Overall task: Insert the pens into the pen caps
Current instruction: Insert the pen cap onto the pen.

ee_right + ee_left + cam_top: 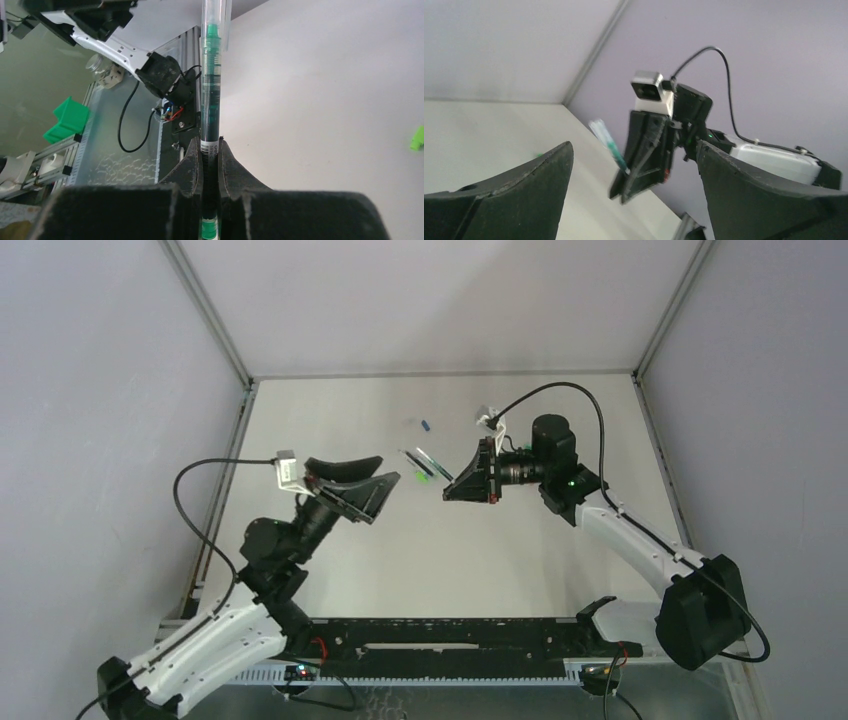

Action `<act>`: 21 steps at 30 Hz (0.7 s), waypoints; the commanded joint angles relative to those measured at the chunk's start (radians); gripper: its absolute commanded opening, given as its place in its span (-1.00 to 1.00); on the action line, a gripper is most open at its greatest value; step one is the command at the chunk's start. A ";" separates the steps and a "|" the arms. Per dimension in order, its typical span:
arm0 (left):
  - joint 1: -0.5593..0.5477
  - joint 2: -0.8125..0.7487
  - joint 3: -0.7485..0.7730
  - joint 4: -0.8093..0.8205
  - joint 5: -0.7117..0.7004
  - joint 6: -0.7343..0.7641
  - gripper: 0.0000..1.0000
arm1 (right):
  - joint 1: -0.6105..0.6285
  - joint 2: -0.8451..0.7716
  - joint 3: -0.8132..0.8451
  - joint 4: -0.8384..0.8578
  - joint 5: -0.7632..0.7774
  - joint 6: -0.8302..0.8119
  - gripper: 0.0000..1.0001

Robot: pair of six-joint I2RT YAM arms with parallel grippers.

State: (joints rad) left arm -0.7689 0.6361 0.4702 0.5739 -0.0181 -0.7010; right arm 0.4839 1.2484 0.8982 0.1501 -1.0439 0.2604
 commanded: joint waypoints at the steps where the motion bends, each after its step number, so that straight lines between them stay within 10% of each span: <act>1: 0.149 -0.001 -0.008 0.031 0.229 0.049 0.91 | -0.008 -0.034 0.001 0.049 -0.090 0.006 -1.00; 9: 0.208 0.155 0.036 0.244 0.432 -0.086 0.88 | -0.013 -0.028 0.001 0.060 -0.154 0.012 -1.00; 21: 0.072 0.244 0.091 0.195 0.153 -0.188 0.55 | -0.013 -0.015 0.001 0.048 -0.126 0.007 -1.00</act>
State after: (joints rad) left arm -0.6449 0.8936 0.4854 0.7742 0.2764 -0.8501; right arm 0.4782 1.2449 0.8982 0.1688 -1.1725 0.2607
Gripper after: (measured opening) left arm 0.793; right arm 0.097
